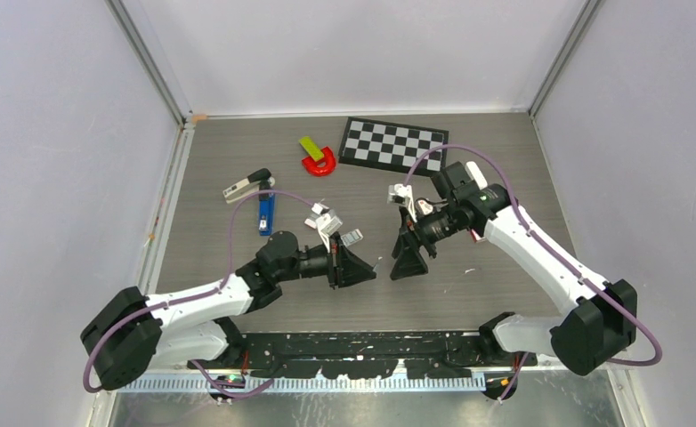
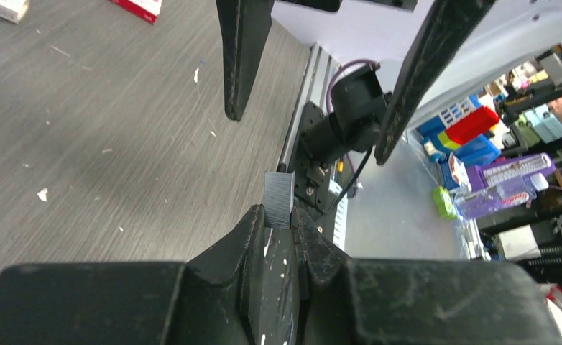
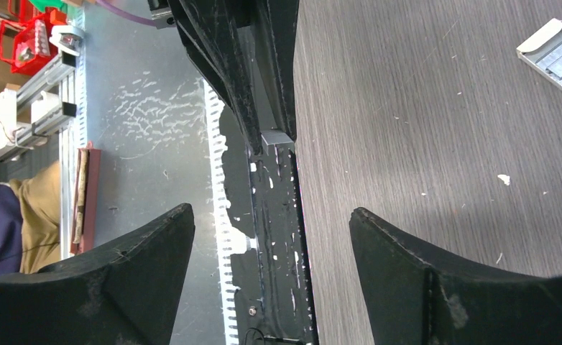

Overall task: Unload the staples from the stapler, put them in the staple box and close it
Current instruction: Pick up the staple from the center of the board, then place the staple in the staple box.

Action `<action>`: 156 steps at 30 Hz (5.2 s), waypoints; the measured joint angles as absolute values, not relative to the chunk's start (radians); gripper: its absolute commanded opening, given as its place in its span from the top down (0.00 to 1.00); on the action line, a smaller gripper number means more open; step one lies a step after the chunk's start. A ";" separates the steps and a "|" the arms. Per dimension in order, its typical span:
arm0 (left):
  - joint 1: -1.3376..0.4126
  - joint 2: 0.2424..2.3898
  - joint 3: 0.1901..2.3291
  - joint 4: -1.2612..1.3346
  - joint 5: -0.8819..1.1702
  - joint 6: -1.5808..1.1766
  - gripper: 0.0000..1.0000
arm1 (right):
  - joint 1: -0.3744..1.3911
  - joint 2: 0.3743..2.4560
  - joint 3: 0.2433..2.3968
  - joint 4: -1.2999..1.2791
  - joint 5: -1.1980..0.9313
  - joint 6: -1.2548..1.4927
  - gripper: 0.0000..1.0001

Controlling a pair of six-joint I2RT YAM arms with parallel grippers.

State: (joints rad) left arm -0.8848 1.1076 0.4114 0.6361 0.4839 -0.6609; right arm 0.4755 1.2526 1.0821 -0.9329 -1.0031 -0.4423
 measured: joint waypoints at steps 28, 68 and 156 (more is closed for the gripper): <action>-0.898 1.194 0.430 0.639 0.592 -0.633 0.91 | 0.569 1.373 1.088 -0.853 -1.007 -0.296 0.52; -0.901 1.134 0.422 0.635 0.547 -0.649 0.38 | 0.579 1.375 1.088 -0.869 -1.015 -0.315 0.87; -0.608 0.428 0.295 -0.178 -0.112 -0.734 0.81 | 0.869 1.790 1.163 -0.147 0.096 0.011 0.83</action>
State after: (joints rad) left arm -0.6083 0.4278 0.2955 -0.1780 -0.1123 -0.7341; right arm 0.8688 1.7905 1.1633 -0.1467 0.0963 0.0109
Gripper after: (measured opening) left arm 0.194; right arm 0.199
